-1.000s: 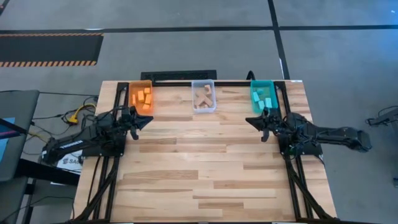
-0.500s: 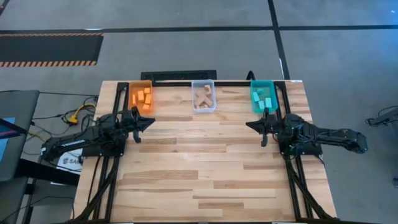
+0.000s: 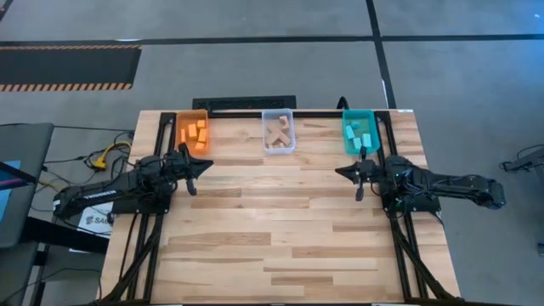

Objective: Sort & place blocks by color
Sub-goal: Return to Home Position

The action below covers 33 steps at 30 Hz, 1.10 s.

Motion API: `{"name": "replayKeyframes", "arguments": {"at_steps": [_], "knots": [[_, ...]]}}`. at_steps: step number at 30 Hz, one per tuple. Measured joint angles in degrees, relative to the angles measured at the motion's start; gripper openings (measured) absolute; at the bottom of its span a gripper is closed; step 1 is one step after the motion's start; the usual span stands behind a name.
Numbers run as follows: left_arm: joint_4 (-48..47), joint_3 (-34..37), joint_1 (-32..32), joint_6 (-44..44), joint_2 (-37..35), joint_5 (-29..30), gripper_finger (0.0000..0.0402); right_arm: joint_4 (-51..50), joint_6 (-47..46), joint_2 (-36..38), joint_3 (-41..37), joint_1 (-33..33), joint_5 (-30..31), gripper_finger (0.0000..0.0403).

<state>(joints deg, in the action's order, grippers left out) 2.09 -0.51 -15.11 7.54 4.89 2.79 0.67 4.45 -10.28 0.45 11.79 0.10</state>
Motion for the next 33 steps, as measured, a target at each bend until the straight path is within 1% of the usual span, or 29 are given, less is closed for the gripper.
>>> {"name": "replayKeyframes", "arguments": {"at_steps": [7, 33], "knots": [[0.0, 0.0, 0.0, 0.3, 0.0, 0.0, 0.0000, -0.1, 0.1, -0.2, 0.0, 0.0, 0.0, 0.0035], [0.0, 0.1, 0.0, 0.6, 0.0, 0.0, 0.0000, -0.2, 0.1, -0.2, 0.0, 0.0, -0.1, 0.0027]]}}
